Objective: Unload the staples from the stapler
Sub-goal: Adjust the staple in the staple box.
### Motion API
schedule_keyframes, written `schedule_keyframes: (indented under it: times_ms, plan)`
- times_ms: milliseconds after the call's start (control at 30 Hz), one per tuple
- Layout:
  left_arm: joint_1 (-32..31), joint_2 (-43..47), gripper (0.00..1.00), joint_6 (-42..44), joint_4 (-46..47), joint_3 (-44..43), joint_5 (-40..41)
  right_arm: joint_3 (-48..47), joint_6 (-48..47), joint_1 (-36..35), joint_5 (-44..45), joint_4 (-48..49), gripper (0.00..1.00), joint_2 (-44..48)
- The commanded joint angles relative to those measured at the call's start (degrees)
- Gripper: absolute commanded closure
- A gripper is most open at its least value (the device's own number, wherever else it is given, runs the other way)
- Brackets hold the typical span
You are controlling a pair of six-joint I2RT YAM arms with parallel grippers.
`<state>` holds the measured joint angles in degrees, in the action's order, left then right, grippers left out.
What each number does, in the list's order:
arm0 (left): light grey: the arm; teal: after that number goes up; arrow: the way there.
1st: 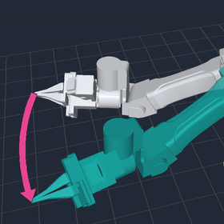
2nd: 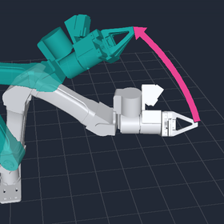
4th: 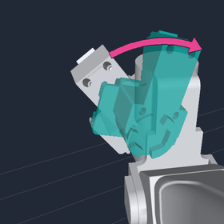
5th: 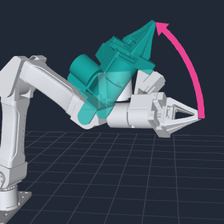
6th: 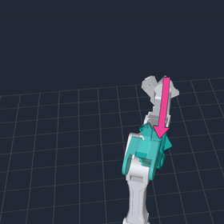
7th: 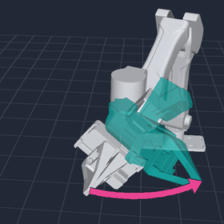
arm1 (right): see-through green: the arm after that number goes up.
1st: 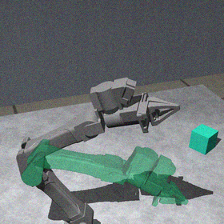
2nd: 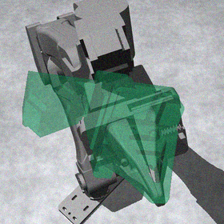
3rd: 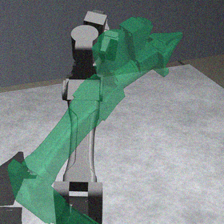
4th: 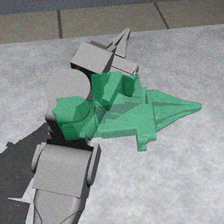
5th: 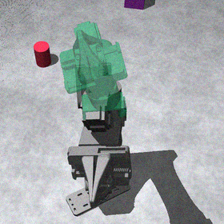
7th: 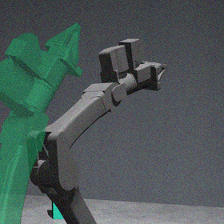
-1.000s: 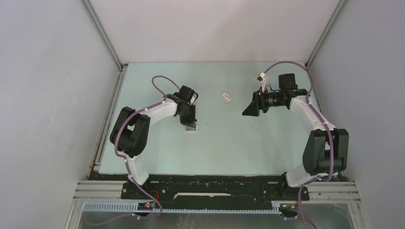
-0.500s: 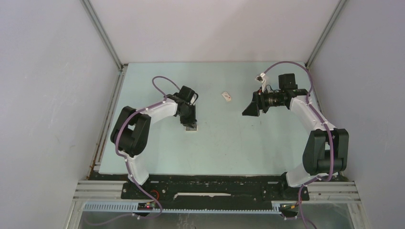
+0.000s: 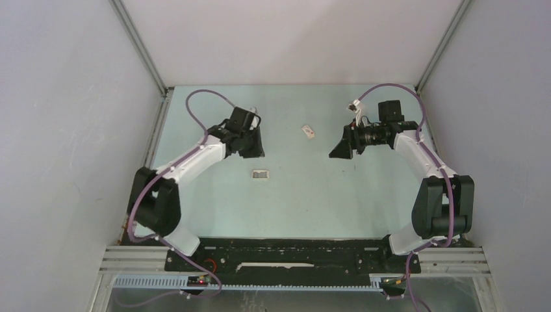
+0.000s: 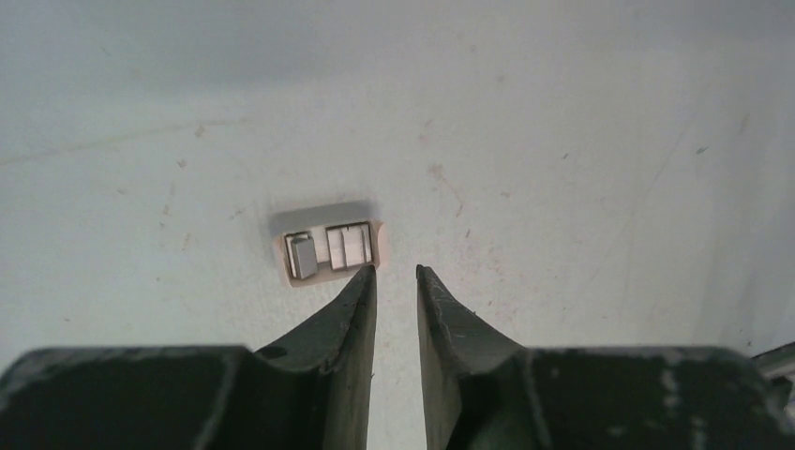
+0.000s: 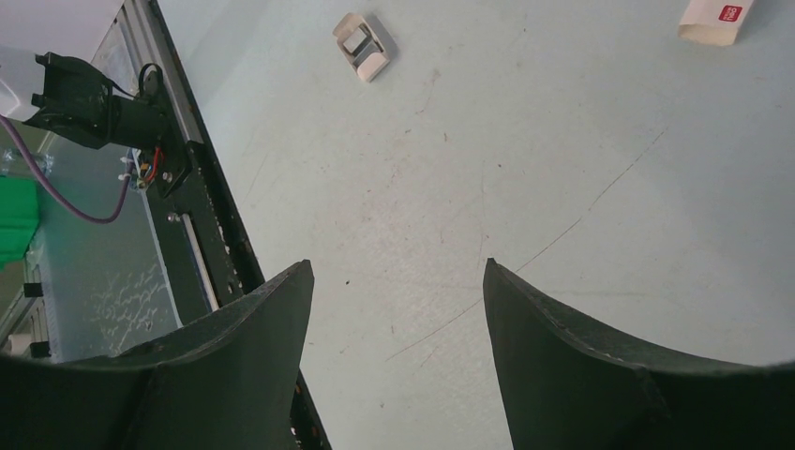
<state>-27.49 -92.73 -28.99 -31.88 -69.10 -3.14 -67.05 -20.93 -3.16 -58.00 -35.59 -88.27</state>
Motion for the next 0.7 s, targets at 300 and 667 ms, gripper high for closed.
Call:
schedule_keyframes:
  times_ms: [300,667]
  plan:
    - [4.3,26.1,0.43,1.9,17.6,19.8,12.5,0.0,-2.8,-3.4,1.6,0.9,0.24,2.6]
    - [14.7,38.3,0.00,-6.1,23.3,32.0,6.4,-8.7,-6.3,-6.3,4.1,-1.1,0.23,-4.2]
